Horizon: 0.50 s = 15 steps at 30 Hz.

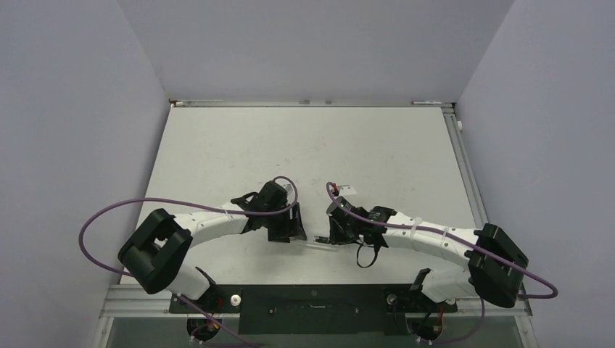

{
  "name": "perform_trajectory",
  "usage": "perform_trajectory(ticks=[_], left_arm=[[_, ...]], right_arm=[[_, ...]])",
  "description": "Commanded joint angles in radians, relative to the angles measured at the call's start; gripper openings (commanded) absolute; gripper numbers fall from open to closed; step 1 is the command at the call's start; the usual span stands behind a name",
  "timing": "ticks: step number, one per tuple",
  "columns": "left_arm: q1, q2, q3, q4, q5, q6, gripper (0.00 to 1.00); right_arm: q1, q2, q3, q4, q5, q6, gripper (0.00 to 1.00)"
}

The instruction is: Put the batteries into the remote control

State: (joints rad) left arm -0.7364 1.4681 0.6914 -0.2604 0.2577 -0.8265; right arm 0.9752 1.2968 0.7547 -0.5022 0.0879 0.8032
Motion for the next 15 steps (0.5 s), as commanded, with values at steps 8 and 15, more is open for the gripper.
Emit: perform_trajectory(ticks=[8, 15], left_arm=[[-0.018, 0.017, 0.040, 0.036, -0.009, 0.020, 0.54], [-0.022, 0.017, 0.033, 0.042, -0.001, 0.021, 0.49]], right_arm=[[-0.002, 0.072, 0.021, 0.066, -0.021, 0.043, 0.19], [0.004, 0.098, 0.023, 0.084, -0.030, 0.050, 0.15]])
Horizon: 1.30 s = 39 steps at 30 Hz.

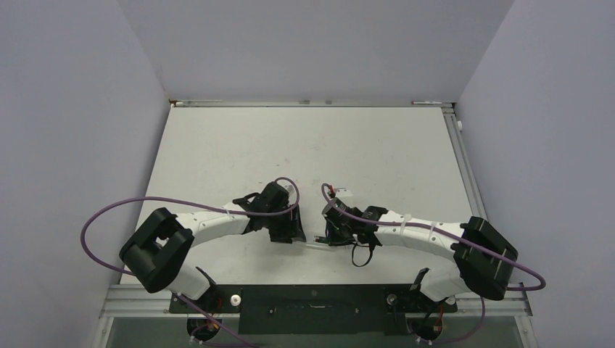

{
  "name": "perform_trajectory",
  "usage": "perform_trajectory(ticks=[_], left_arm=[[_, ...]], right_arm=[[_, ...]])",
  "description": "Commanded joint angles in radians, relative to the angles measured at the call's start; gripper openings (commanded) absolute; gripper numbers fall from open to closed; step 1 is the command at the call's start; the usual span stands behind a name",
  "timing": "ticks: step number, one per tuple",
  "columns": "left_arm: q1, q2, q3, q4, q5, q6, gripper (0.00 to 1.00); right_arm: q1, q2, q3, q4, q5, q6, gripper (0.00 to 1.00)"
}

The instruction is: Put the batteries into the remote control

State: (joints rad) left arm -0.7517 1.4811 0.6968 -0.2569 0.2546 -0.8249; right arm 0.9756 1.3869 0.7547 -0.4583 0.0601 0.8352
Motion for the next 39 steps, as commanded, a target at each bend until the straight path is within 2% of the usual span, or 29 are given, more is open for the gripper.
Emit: perform_trajectory(ticks=[1, 11, 22, 32, 39], left_arm=[[-0.008, 0.004, 0.029, 0.039, 0.002, 0.020, 0.48], [-0.023, 0.017, 0.032, 0.054, 0.014, 0.015, 0.40], [-0.035, 0.015, 0.035, 0.063, 0.020, 0.007, 0.36], [-0.040, -0.002, 0.018, 0.082, 0.025, -0.002, 0.36], [-0.039, -0.020, -0.003, 0.096, 0.035, -0.003, 0.36]], right_arm=[[0.003, 0.010, 0.023, 0.042, -0.004, 0.018, 0.15], [0.014, 0.046, 0.034, 0.050, -0.015, 0.008, 0.09], [0.036, 0.115, 0.071, 0.035, -0.036, -0.018, 0.09], [0.101, 0.249, 0.181, -0.155, 0.014, -0.079, 0.09], [0.145, 0.321, 0.232, -0.205, 0.048, -0.064, 0.09]])
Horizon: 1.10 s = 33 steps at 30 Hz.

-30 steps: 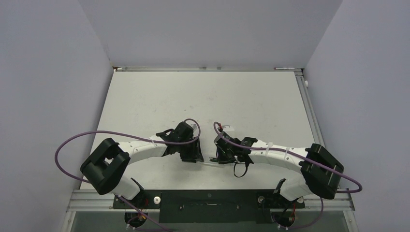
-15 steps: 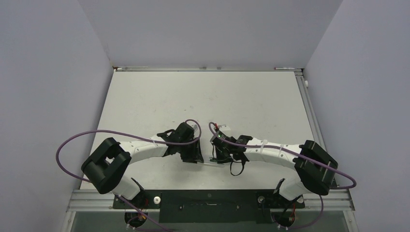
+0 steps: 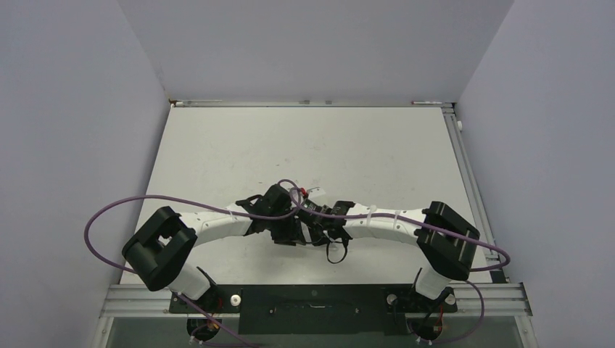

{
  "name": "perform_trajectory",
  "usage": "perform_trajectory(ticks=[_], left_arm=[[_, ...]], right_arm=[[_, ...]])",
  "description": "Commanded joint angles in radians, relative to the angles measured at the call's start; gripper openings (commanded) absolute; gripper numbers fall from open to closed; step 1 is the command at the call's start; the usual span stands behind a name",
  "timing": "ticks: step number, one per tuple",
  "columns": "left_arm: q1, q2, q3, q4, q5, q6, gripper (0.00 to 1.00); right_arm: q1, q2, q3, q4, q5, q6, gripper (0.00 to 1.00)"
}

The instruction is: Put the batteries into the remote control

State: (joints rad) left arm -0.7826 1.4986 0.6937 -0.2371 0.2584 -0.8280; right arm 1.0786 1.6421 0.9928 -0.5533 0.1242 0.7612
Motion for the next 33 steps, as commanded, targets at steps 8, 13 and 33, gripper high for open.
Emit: perform_trajectory(ticks=[8, 13, 33], left_arm=[[-0.007, -0.072, -0.005, 0.051, 0.037, 0.027, 0.37], [-0.007, -0.081, 0.004, 0.031, 0.026, 0.042, 0.38], [-0.003, -0.154, 0.045, -0.098, -0.051, 0.071, 0.63]], right_arm=[[0.044, 0.005, 0.098, -0.197, 0.113, 0.035, 0.14], [0.038, -0.073, 0.112, -0.227, 0.187, 0.048, 0.26], [-0.167, -0.357, -0.137, -0.182, 0.150, 0.027, 0.40]])
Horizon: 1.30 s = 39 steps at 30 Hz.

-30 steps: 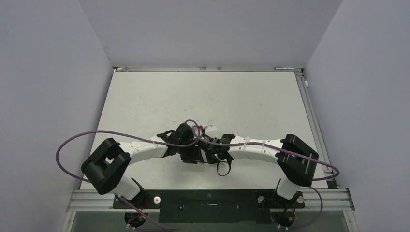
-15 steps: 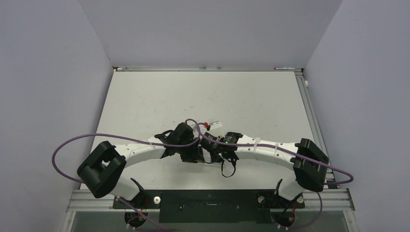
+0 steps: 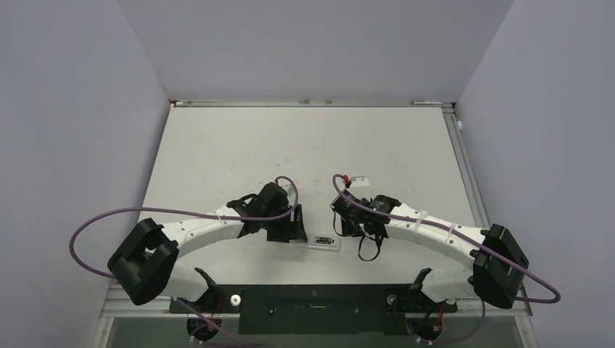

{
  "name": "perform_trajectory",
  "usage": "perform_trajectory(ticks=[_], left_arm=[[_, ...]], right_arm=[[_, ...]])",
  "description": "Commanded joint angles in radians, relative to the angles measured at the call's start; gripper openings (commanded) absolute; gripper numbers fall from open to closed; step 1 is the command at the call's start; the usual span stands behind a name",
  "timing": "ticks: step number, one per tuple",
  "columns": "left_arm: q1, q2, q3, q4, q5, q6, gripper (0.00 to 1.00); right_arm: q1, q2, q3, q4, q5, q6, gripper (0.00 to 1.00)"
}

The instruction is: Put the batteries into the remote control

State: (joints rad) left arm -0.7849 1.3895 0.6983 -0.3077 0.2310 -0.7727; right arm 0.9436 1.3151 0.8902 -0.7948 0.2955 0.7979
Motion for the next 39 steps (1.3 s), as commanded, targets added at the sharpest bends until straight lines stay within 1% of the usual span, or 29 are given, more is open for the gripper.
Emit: perform_trajectory(ticks=[1, 15, 26, 39], left_arm=[[-0.001, -0.051, 0.038, -0.029, -0.023, 0.013, 0.63], [0.001, -0.128, -0.006, -0.048, -0.039, -0.023, 0.74], [0.004, -0.151, -0.028, -0.058, -0.043, -0.025, 0.76], [0.007, -0.148, -0.028, -0.060, -0.041, -0.016, 0.76]], right_arm=[[-0.037, -0.026, -0.041, 0.068, -0.023, -0.015, 0.40], [-0.087, 0.102, -0.060, 0.202, -0.071, -0.048, 0.39], [-0.095, 0.159, -0.088, 0.246, -0.096, -0.044, 0.33], [-0.103, 0.188, -0.102, 0.267, -0.097, -0.040, 0.28]])
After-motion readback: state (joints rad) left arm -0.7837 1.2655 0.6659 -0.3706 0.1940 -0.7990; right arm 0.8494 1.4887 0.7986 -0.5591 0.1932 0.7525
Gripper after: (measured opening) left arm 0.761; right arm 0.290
